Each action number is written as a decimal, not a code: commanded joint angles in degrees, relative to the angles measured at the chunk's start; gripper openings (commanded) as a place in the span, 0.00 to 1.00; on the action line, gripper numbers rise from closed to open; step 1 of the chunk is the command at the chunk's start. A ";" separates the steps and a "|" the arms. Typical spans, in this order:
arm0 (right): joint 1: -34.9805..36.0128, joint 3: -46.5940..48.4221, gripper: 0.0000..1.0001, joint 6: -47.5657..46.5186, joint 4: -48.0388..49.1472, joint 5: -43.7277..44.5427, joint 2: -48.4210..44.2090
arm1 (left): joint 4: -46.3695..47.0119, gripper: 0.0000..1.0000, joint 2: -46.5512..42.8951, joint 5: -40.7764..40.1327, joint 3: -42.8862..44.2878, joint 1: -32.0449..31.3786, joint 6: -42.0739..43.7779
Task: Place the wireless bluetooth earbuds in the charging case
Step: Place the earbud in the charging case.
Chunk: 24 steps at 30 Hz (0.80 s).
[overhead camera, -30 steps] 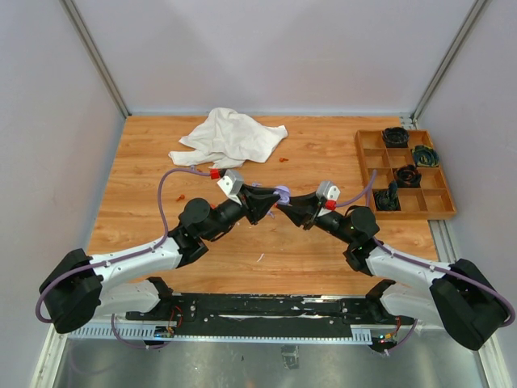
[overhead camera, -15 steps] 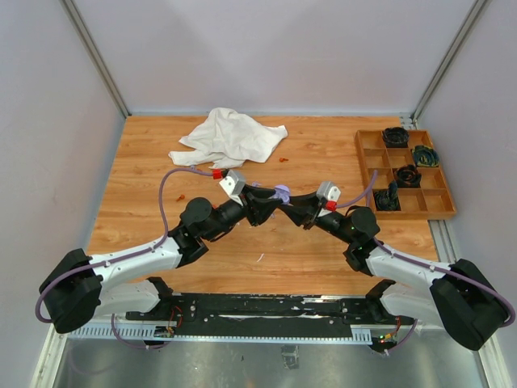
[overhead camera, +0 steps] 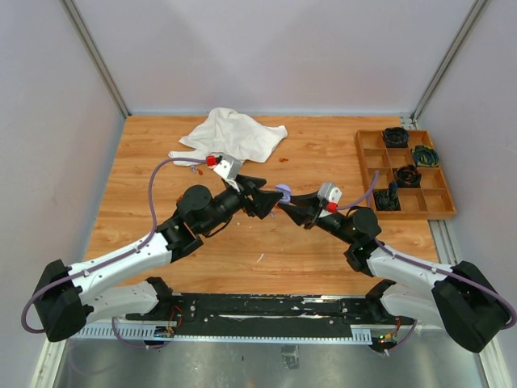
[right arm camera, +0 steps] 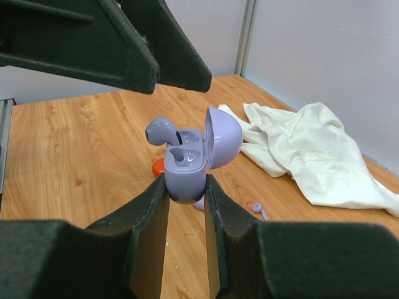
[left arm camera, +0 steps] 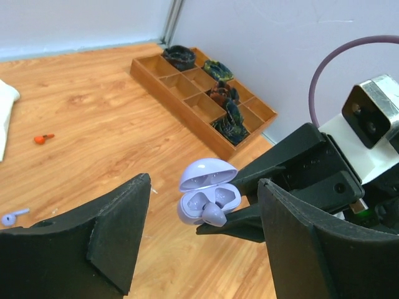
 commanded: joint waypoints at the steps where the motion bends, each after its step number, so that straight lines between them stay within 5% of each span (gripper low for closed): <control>1: 1.05 -0.44 0.01 -1.41 1.65 0.46 -0.94 | -6.78 0.76 0.31 -1.24 2.45 -0.43 -2.92; 24: 0.99 -0.75 0.01 -1.60 0.45 -0.40 -2.55 | -14.98 0.73 -0.37 -7.82 4.13 -0.13 1.17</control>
